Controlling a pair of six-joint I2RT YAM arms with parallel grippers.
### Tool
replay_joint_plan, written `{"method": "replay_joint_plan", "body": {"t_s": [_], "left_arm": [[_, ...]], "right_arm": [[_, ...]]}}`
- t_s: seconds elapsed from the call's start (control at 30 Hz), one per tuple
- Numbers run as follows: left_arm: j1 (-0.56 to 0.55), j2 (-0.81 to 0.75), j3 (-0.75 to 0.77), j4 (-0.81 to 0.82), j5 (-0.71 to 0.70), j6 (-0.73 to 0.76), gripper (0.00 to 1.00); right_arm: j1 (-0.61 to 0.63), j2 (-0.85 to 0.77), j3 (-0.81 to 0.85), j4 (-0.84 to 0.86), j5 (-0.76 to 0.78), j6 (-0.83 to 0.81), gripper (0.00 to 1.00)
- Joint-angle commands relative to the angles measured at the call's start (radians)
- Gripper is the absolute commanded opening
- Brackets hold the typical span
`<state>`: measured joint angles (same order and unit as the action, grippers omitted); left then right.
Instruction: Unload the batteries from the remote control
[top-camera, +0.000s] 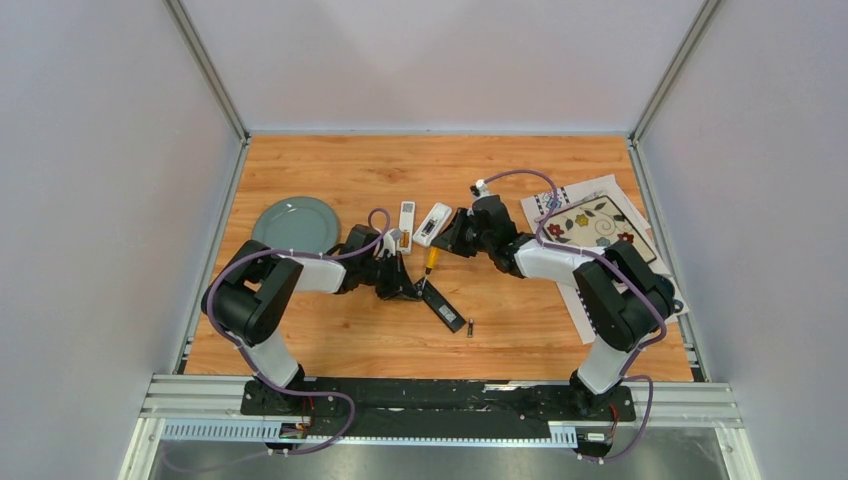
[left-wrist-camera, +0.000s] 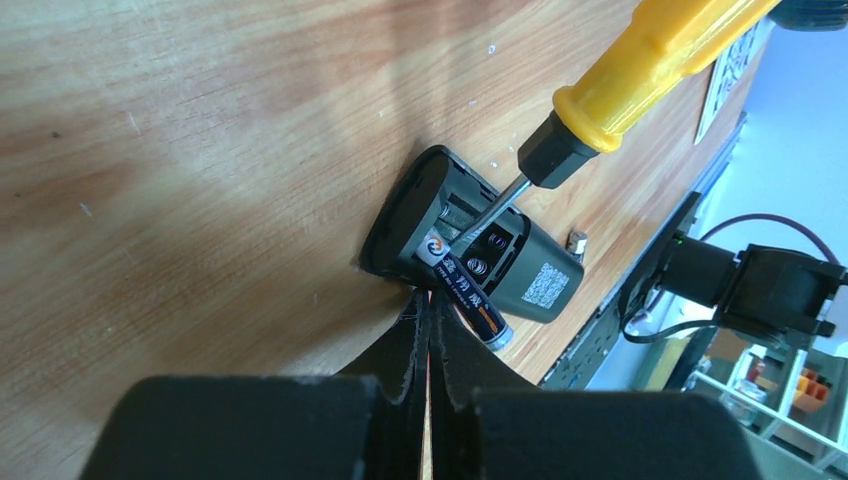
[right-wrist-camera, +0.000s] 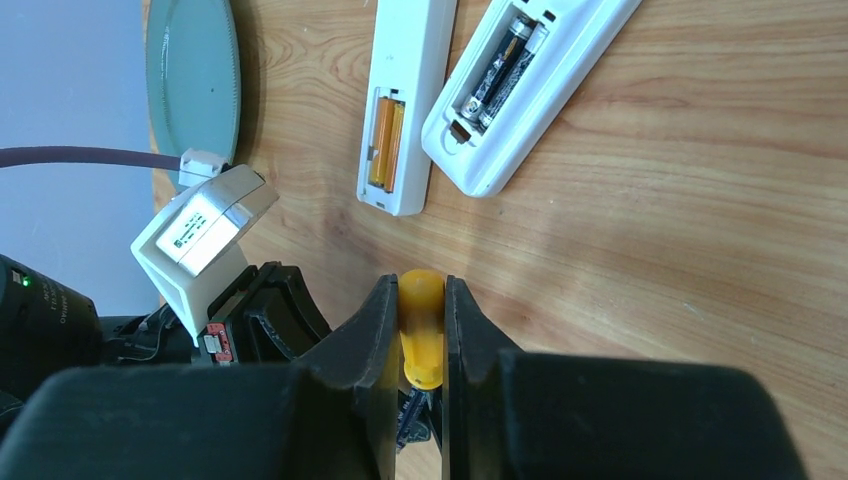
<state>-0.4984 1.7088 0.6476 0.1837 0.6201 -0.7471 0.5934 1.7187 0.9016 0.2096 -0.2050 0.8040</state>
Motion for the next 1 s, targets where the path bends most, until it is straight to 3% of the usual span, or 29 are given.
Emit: {"method": "replay_joint_plan", "body": {"t_s": [0.0,0.3,0.57,0.8,0.9,0.97], "left_arm": [[-0.002,-0.043,0.021,-0.133,-0.144,0.106,0.00],[-0.002,-0.127,0.069,-0.332,-0.172,0.210,0.00],[-0.002,-0.159,0.089,-0.372,-0.178,0.233,0.01],[-0.002,-0.302,0.090,-0.423,-0.212,0.276,0.07],[-0.002,-0.389,0.081,-0.435,-0.238,0.291,0.20],[-0.002,-0.437,0.064,-0.434,-0.249,0.299,0.42]], "right_arm": [[0.011,-0.039,0.036,-0.004,-0.048,0.014,0.00],[0.016,-0.013,0.091,-0.009,-0.053,0.021,0.00],[0.029,-0.013,0.111,-0.025,-0.051,0.017,0.00],[0.028,-0.074,0.132,-0.079,-0.016,-0.025,0.00],[0.023,-0.108,0.146,-0.116,-0.001,-0.060,0.00],[0.019,-0.129,0.146,-0.148,0.019,-0.084,0.00]]}}
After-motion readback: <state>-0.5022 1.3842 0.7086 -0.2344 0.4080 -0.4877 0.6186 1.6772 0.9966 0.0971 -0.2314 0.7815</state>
